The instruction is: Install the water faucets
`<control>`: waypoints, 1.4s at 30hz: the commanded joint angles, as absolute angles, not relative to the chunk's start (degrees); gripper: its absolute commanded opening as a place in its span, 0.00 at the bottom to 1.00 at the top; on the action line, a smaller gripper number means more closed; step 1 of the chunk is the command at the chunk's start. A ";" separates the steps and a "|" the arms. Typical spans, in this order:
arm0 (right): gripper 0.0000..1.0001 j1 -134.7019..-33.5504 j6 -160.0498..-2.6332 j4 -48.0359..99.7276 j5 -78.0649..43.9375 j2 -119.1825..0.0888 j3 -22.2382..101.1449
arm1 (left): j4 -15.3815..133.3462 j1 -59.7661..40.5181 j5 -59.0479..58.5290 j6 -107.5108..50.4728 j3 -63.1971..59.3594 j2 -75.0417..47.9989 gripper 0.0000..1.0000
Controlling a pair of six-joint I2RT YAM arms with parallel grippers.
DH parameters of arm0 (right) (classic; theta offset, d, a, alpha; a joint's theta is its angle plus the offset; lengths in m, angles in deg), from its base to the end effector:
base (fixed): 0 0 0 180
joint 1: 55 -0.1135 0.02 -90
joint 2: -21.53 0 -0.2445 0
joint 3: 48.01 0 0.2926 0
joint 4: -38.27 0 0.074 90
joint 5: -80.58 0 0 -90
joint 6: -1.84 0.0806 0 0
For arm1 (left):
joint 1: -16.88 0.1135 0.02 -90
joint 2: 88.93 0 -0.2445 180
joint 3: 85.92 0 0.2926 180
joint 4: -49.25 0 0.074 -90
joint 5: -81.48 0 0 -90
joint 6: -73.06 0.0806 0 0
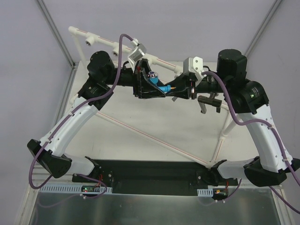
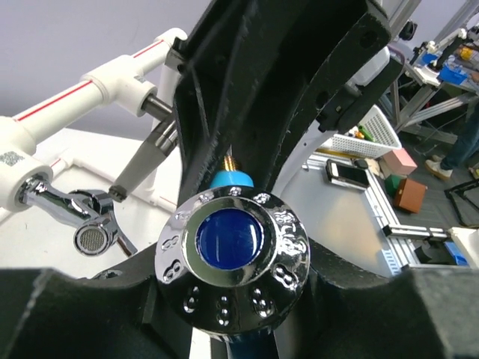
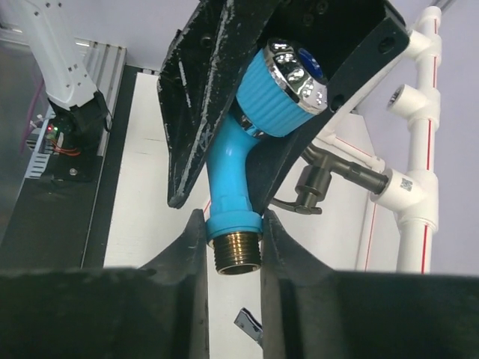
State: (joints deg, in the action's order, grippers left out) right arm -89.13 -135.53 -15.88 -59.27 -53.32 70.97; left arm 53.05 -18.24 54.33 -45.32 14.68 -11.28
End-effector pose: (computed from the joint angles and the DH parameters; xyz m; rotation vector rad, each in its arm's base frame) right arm 0.2056 0.2138 0.5313 -1.5170 0.8050 0.5839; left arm 0.2383 -0.2553 0.5028 1.1296 1.1684 -1.5525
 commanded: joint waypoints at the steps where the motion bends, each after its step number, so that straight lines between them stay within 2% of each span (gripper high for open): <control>1: 0.01 -89.81 -134.57 -13.55 -57.95 -52.65 71.14 | 49.14 -15.92 48.20 -45.85 13.20 -16.31 0.36; 2: 0.01 -89.80 -134.13 -12.07 -57.59 -52.47 70.87 | 48.35 -13.56 46.43 -46.73 10.32 -17.29 0.45; 4: 0.01 -89.37 -132.29 -10.39 -56.80 -51.68 69.47 | 40.20 -10.74 42.83 -53.39 5.92 -20.88 0.52; 5: 0.01 -89.19 -131.67 -8.56 -56.45 -51.51 68.94 | 36.77 -7.68 41.59 -56.55 1.02 -21.94 0.59; 6: 0.01 -89.10 -130.97 -7.58 -56.18 -51.33 68.50 | 30.48 -6.34 40.53 -61.80 -1.12 -22.91 0.62; 10: 0.01 -88.84 -128.94 -4.24 -53.90 -51.24 66.92 | 27.44 -4.92 37.10 -65.53 -5.88 -25.64 0.74; 16: 0.01 -88.84 -126.13 -1.43 -55.73 -52.47 66.74 | 19.43 -5.10 37.35 -73.10 -8.79 -25.04 0.79; 25: 0.01 -88.84 -122.44 3.50 -57.50 -54.14 66.21 | 19.34 -7.82 38.15 -73.72 -6.42 -21.52 0.75; 32: 0.01 -88.84 -121.82 4.12 -57.85 -55.02 66.21 | 18.90 -9.14 38.24 -73.98 -4.83 -19.76 0.64; 35: 0.01 -88.84 -121.73 4.12 -58.29 -55.46 66.04 | 18.11 -9.14 37.63 -74.16 -4.83 -19.76 0.54; 36: 0.01 -88.84 -121.73 4.12 -58.38 -55.63 65.95 | 18.02 -9.14 37.53 -74.16 -4.92 -19.84 0.47; 37: 0.01 -88.84 -121.73 3.94 -58.38 -55.72 65.95 | 18.02 -9.14 37.36 -74.16 -4.92 -19.85 0.29; 39: 0.01 -88.84 -122.08 3.50 -58.20 -55.81 65.95 | 18.02 -9.14 36.22 -73.98 -5.18 -20.28 0.15; 40: 0.01 -88.84 -122.43 2.63 -57.51 -55.81 66.04 | 18.11 -8.97 35.61 -73.89 -5.79 -20.63 0.01; 42: 0.09 -88.40 -123.31 1.40 -56.36 -55.81 66.65 | 18.81 -8.44 33.24 -73.46 -6.58 -21.86 0.00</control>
State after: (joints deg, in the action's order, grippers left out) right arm -88.47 -121.89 0.40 -55.86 -56.20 65.46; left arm 21.45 -8.66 38.15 -73.36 -7.09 -19.19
